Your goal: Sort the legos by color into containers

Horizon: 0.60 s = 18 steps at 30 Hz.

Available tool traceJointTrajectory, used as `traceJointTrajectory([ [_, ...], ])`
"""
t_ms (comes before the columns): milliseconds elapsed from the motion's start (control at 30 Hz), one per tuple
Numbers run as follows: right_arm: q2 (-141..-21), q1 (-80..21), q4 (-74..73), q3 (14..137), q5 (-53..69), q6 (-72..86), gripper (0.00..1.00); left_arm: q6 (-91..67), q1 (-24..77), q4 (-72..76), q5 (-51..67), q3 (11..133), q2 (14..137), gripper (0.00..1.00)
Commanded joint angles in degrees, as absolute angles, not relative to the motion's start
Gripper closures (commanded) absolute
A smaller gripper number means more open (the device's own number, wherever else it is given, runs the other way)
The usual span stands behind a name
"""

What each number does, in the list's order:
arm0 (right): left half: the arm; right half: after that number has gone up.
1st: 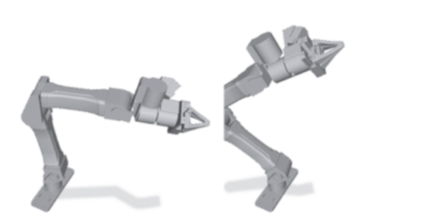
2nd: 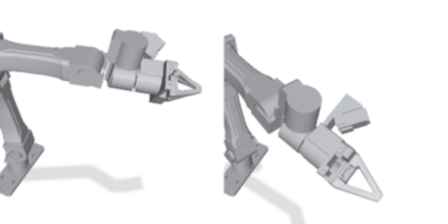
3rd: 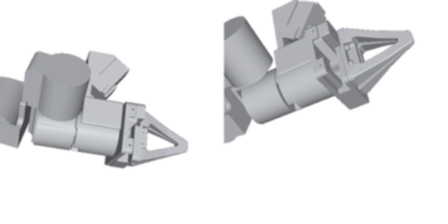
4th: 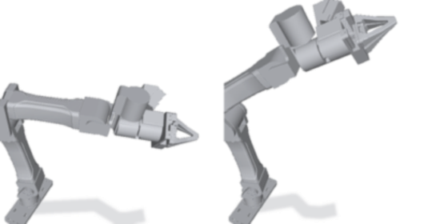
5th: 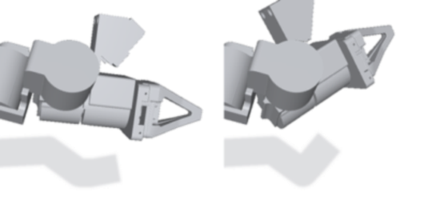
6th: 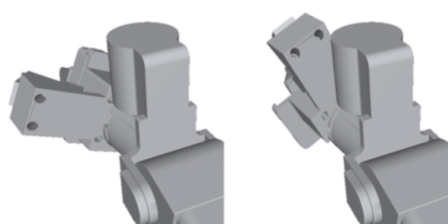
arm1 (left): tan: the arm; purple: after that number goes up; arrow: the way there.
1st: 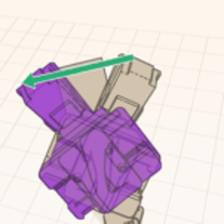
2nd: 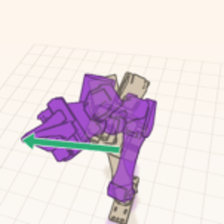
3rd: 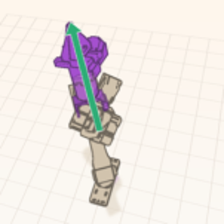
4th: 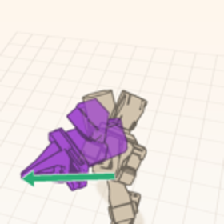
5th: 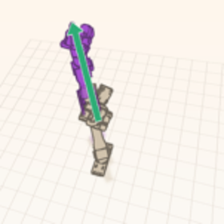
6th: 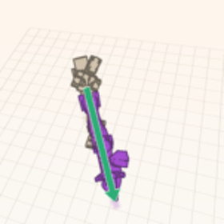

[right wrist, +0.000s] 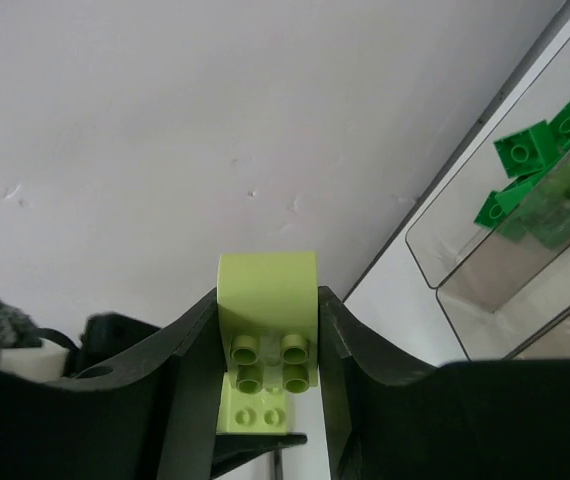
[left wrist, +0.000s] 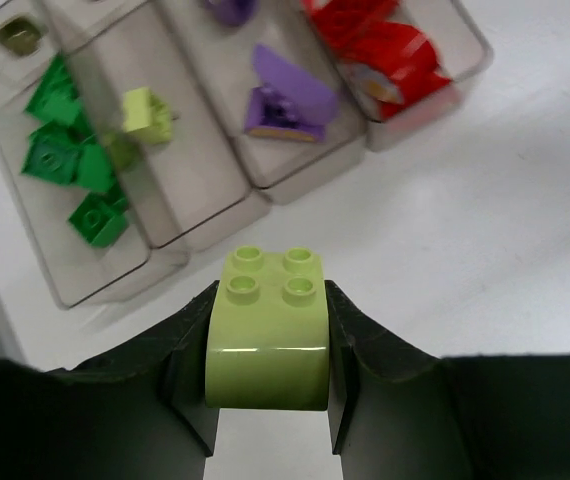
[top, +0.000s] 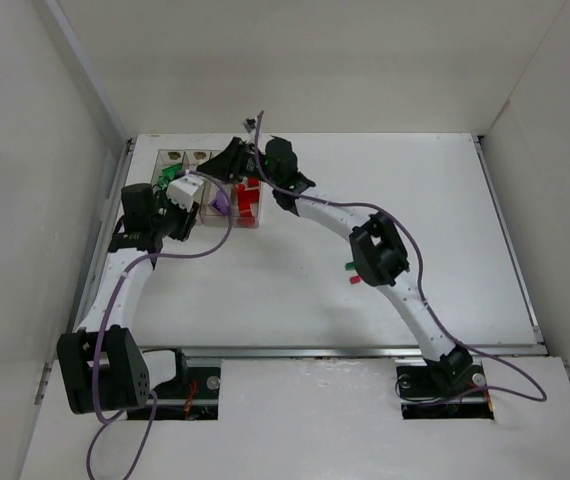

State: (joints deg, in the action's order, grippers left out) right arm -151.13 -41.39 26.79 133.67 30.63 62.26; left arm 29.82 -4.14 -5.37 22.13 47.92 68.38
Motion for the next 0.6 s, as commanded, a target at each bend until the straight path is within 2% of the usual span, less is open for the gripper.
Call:
traceJointTrajectory([
  [0,-142.04,-38.94,33.13,129.57,32.97,59.68,1.00,41.62,-3.43,-11.40,35.22,49.92,67.32,1.00],
  [100,-138.87,-38.41,33.13,125.34,34.44,56.87,1.00,51.63,-1.68,-21.30,42.44,49.31,66.80,1.00],
  [133,-138.35,-37.89,33.13,124.37,35.15,56.87,1.00,60.29,-0.80,-23.71,42.45,48.52,67.32,1.00],
  [233,-135.71,-36.57,33.13,121.83,36.91,56.87,1.00,64.51,2.63,-23.83,41.92,44.83,68.55,1.00],
  [367,-130.88,-34.29,33.13,113.92,37.44,56.87,1.00,68.63,8.07,-20.32,39.03,42.90,70.66,1.00],
  [433,-126.06,-32.71,33.13,106.47,37.44,56.25,1.00,71.26,13.77,-16.81,34.05,40.80,72.76,1.00],
  [567,-120.69,-31.46,31.91,98.81,37.44,50.99,1.00,79.78,17.75,-18.71,27.26,40.78,77.85,1.00],
])
